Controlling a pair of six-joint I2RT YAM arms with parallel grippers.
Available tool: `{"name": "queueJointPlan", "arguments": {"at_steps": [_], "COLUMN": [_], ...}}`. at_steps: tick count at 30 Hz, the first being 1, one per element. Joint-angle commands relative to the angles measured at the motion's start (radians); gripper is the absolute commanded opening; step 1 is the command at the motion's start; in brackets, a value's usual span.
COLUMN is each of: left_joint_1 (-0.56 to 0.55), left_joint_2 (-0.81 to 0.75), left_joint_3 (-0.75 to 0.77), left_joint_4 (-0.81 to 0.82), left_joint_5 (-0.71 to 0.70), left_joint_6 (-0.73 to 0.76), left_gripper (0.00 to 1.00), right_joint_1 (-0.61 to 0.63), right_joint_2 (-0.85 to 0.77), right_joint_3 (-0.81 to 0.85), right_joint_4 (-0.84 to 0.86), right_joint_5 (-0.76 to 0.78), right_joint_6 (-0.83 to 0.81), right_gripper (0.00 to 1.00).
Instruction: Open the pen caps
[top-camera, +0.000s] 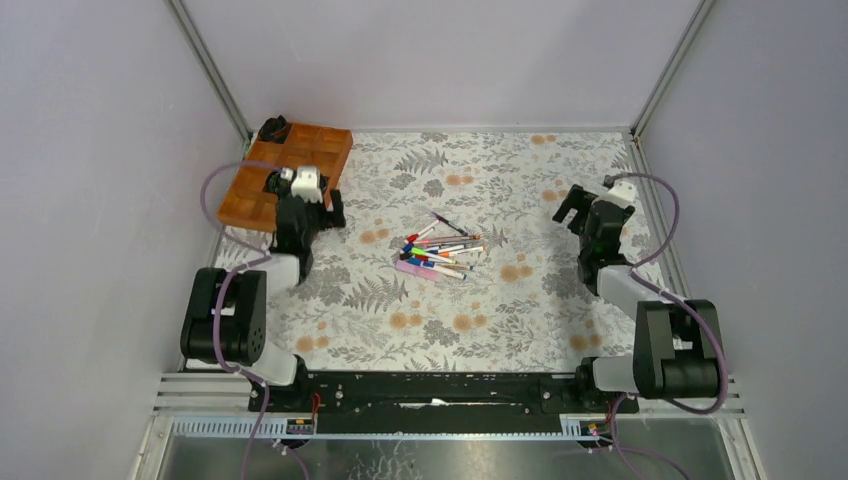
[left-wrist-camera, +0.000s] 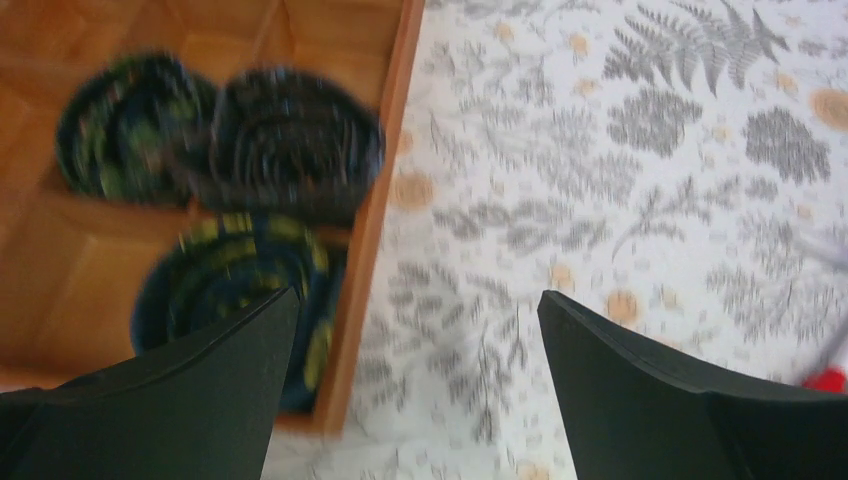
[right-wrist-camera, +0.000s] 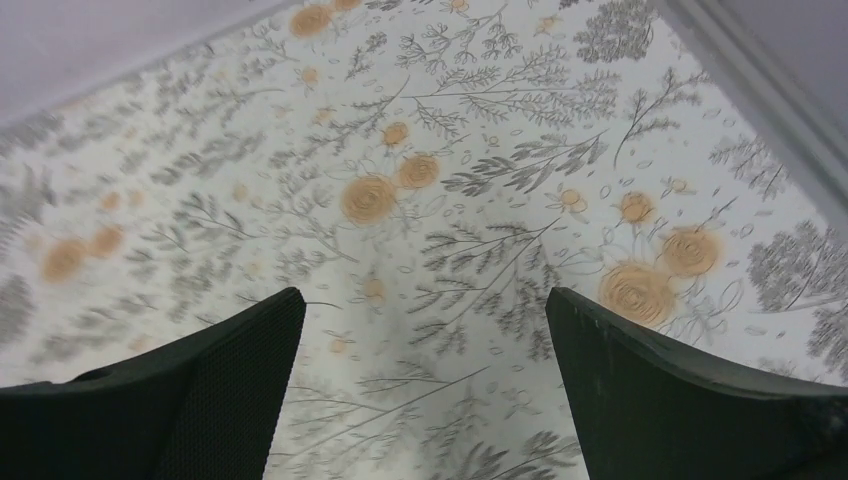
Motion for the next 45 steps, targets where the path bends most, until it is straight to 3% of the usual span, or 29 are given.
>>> {"name": "queueJointPlan", "arguments": {"at_steps": [1, 5, 10, 14, 17, 22, 26, 34, 45], "left_joint_1": [0.010, 0.016, 0.029, 0.031, 0.031, 0.031, 0.031, 0.031, 0.031], "left_joint_2": [0.044, 0.075, -0.034, -0.074, -0.084, -0.125, -0.166, -0.236, -0.226], "left_joint_3": [0.345, 0.503, 0.540, 0.614, 0.672, 0.684, 0.654, 0.598, 0.619], "left_joint_4": [-0.594, -0.869, -0.962, -1.086, -1.176, -1.288, -1.375, -1.479, -1.499], "left_joint_5": [-0.022, -0.002, 0.091, 0.195, 0.254, 0.361, 0.377, 0.412, 0.403], "left_joint_6": [0.103, 0.131, 0.123, 0.115, 0.119, 0.195, 0.245, 0.355, 0.372], "left_gripper": [0.98, 0.98, 0.98, 0.98, 0.99, 0.98, 0.99, 0.98, 0.98], "right_joint_1": [-0.001, -0.008, 0.023, 0.245, 0.407, 0.685, 0.811, 0.853, 0.854], "right_joint_2": [-0.082, -0.096, -0.099, -0.083, -0.070, 0.012, 0.127, 0.292, 0.412], "right_joint_3": [0.150, 0.190, 0.156, 0.267, 0.294, 0.344, 0.416, 0.522, 0.588], "right_joint_4": [-0.403, -0.522, -0.380, -0.516, -0.541, -0.568, -0.584, -0.579, -0.586], "right_joint_5": [0.066, 0.000, -0.308, -0.249, -0.248, -0.248, -0.265, -0.302, -0.317], "right_joint_6": [0.321, 0.528, 0.452, 0.255, 0.195, 0.114, 0.070, 0.001, -0.047], "right_gripper": [1.00, 1.00, 1.00, 1.00, 1.00, 0.87, 0.79, 0.73, 0.69]}}
